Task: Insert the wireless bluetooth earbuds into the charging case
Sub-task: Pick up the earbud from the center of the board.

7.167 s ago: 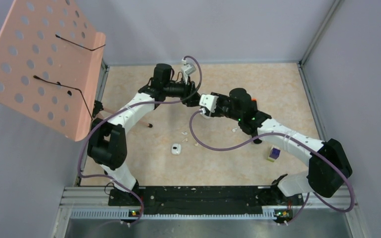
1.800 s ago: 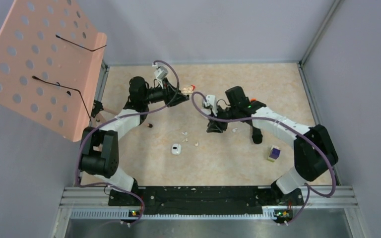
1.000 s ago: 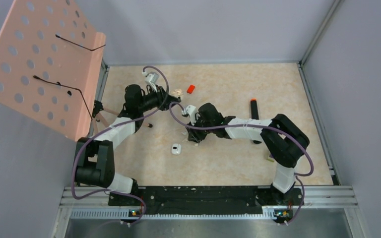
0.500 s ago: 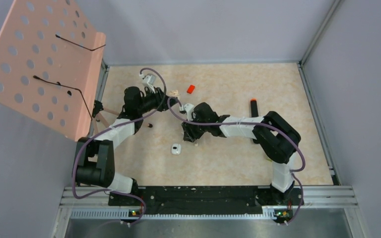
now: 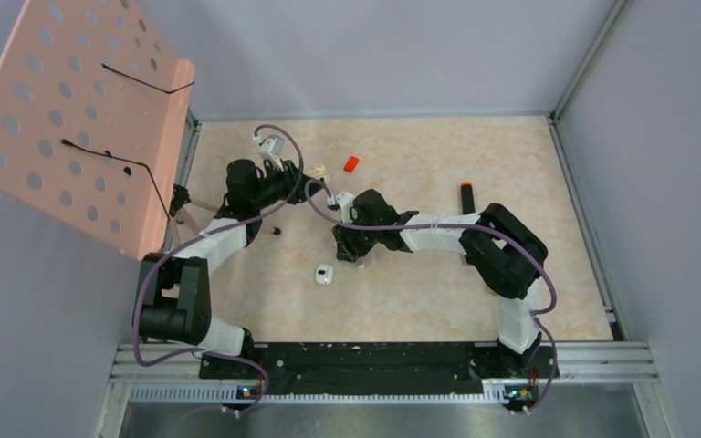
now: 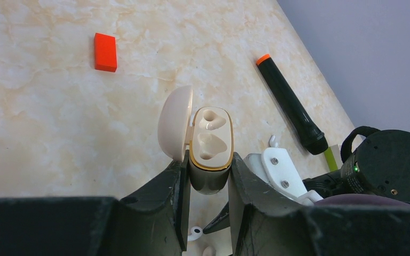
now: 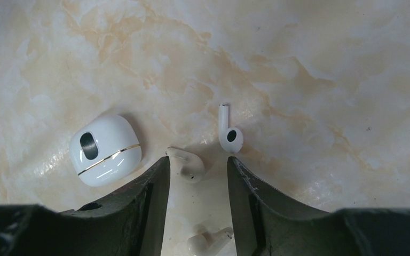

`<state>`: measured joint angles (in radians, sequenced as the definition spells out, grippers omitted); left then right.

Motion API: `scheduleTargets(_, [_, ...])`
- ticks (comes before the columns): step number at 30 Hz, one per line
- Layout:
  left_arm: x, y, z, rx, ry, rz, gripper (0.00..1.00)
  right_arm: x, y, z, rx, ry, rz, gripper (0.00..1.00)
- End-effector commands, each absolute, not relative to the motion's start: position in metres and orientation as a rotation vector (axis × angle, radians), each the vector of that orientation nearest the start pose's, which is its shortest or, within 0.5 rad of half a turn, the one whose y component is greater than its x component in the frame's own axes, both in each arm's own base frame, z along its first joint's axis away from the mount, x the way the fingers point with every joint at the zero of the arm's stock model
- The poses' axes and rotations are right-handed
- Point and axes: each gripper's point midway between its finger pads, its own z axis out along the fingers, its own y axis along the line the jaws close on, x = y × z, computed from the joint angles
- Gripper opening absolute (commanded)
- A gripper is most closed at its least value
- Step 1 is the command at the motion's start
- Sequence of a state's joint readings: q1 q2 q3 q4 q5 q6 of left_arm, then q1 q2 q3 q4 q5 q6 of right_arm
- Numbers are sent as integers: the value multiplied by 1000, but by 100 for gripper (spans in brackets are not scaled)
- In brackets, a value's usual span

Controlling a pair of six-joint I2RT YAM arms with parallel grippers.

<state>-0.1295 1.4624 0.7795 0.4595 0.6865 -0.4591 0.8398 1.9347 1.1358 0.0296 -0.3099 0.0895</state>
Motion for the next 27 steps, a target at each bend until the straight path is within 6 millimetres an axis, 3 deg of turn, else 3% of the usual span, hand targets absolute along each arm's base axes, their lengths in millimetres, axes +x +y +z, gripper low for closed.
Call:
scheduleTargets(1, [388, -172, 199, 209, 1806, -1016, 0, 273, 401, 27, -1060, 2203, 784, 42])
scheduleTargets(27, [392, -168, 198, 197, 1807, -1005, 0, 260, 377, 28, -1201, 2148, 613, 41])
